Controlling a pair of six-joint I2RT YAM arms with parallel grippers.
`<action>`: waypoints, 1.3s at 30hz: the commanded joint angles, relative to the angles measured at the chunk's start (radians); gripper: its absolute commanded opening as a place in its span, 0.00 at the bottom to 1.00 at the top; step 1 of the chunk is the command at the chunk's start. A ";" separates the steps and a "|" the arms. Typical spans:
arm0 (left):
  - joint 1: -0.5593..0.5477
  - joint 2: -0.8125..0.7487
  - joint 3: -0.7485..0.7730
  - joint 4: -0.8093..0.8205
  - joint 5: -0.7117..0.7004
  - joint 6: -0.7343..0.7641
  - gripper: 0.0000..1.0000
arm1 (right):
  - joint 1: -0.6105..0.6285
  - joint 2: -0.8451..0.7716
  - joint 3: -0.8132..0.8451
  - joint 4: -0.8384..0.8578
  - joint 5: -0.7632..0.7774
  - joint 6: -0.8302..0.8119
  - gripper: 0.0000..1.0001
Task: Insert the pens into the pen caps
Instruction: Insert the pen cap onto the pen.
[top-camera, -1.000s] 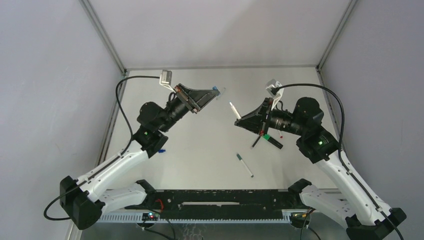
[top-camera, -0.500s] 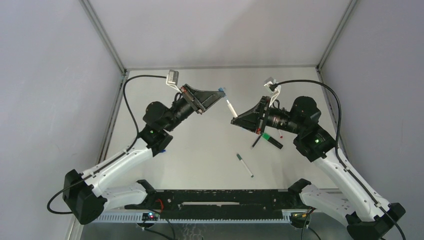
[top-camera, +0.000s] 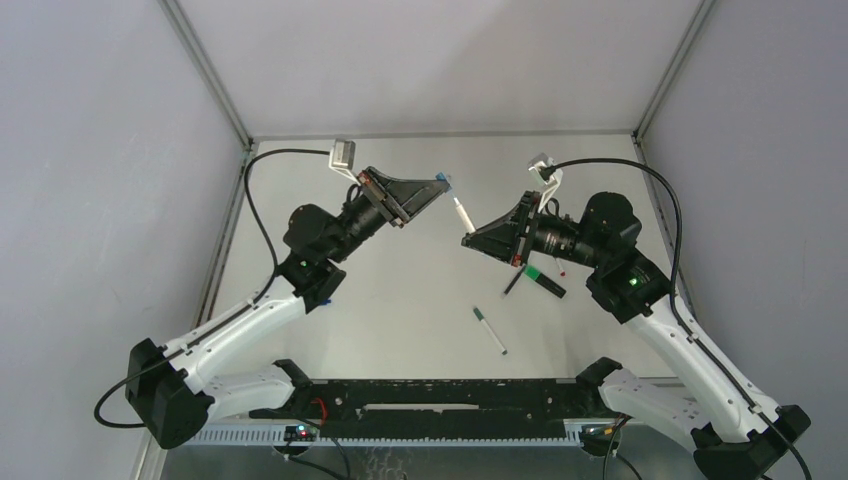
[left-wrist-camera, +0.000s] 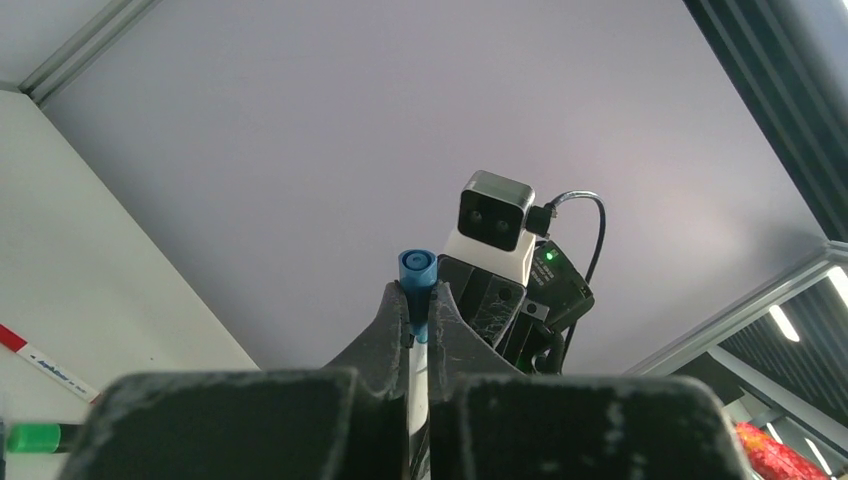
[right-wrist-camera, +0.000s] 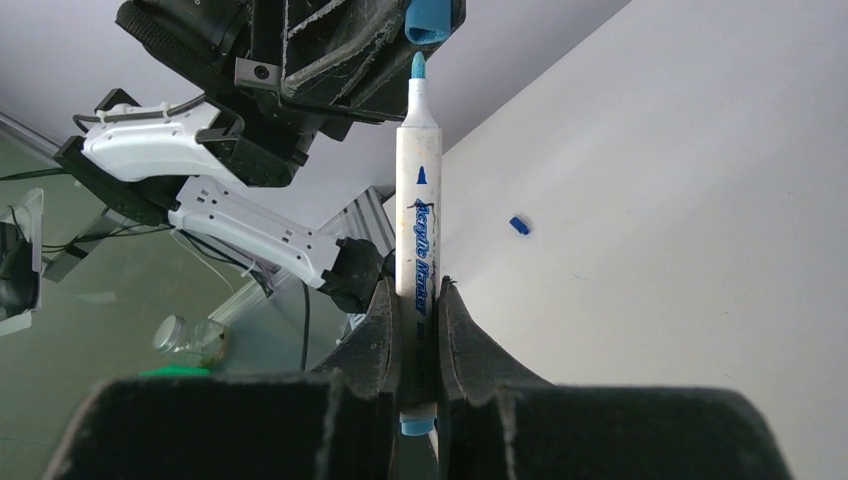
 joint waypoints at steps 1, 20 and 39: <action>-0.011 -0.002 0.016 0.045 0.025 -0.007 0.00 | 0.004 -0.001 0.012 0.047 0.007 0.019 0.00; -0.027 0.028 0.039 0.061 0.066 -0.009 0.00 | -0.007 0.008 0.014 0.082 0.000 0.048 0.00; -0.036 0.177 0.094 0.334 0.398 -0.073 0.08 | -0.045 0.019 0.111 0.343 -0.183 0.210 0.00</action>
